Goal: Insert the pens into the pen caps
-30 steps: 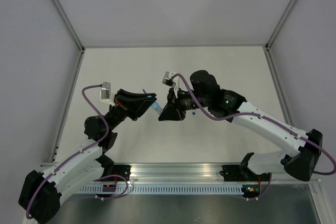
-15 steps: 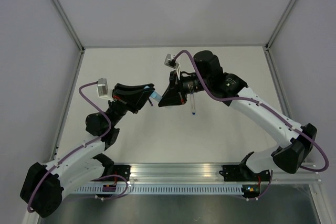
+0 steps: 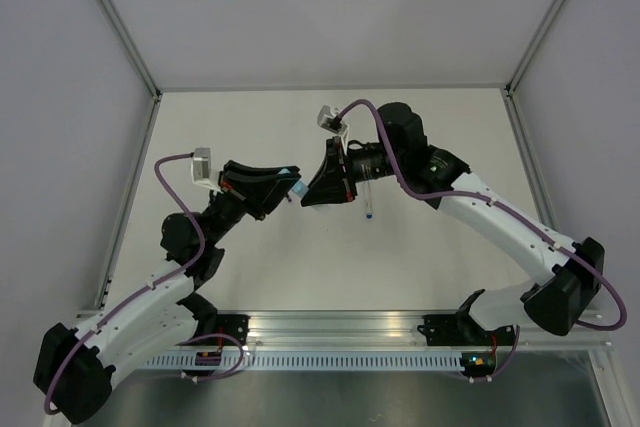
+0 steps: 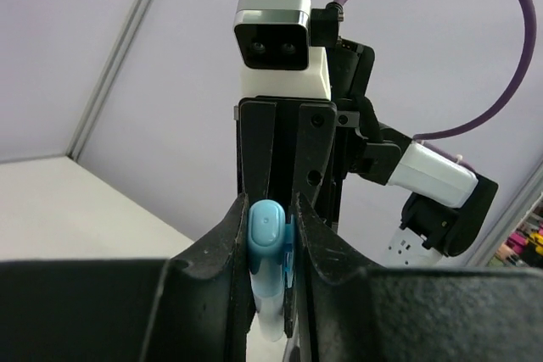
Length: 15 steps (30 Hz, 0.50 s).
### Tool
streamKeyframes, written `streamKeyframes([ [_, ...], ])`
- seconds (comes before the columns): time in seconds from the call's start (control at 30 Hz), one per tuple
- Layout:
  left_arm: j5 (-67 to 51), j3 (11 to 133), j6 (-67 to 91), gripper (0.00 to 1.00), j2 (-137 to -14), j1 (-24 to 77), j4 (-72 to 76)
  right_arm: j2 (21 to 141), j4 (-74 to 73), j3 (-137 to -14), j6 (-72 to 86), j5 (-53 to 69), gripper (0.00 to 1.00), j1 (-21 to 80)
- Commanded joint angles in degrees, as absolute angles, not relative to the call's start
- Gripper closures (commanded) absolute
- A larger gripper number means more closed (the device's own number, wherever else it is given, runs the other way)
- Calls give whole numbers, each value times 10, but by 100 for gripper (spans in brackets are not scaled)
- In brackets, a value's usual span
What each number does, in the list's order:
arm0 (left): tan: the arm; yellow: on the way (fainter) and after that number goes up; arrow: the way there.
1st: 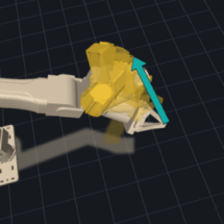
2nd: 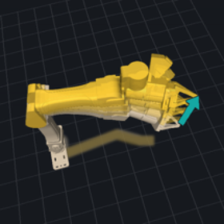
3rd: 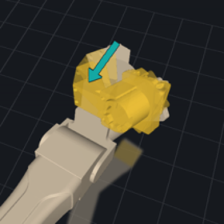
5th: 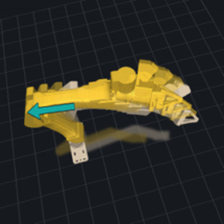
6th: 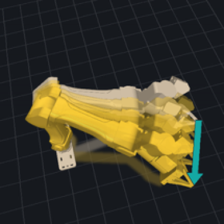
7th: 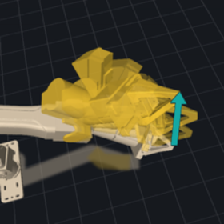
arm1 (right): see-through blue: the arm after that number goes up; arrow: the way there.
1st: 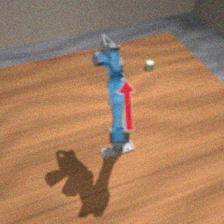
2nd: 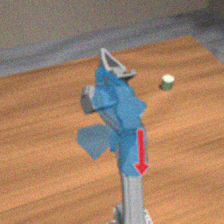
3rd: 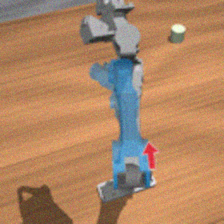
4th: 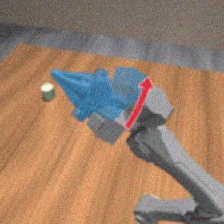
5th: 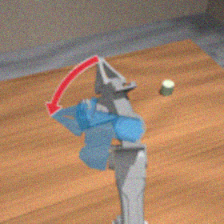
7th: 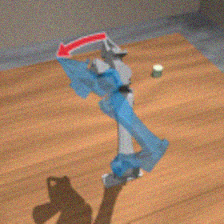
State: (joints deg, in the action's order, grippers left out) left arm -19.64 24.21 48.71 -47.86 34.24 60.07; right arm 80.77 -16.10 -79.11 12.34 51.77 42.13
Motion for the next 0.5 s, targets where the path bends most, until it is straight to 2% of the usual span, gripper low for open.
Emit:
streamKeyframes([
  [0.0, -389, 282, 455, 79, -463, 403, 361, 773, 107, -765, 173, 431, 100, 403],
  [0.07, -378, 312, 444, 54, -458, 403, 318, 753, 112, -715, 183, 434, 100, 405],
  [0.13, -374, 352, 430, 48, -459, 403, 271, 720, 105, -660, 198, 434, 100, 408],
  [0.2, -352, 385, 421, 34, -455, 403, 238, 691, 72, -627, 189, 426, 100, 410],
  [0.23, -346, 393, 421, 25, -454, 403, 223, 682, 67, -591, 190, 426, 100, 410],
  [0.27, -331, 402, 418, 7, -449, 403, 208, 673, 67, -569, 193, 420, 100, 409],
  [0.3, -325, 422, 415, 1, -447, 403, 193, 651, 76, -547, 195, 412, 100, 409],
  [0.47, -252, 442, 388, 0, -433, 403, 83, 611, 129, -408, 226, 321, 100, 406],
])
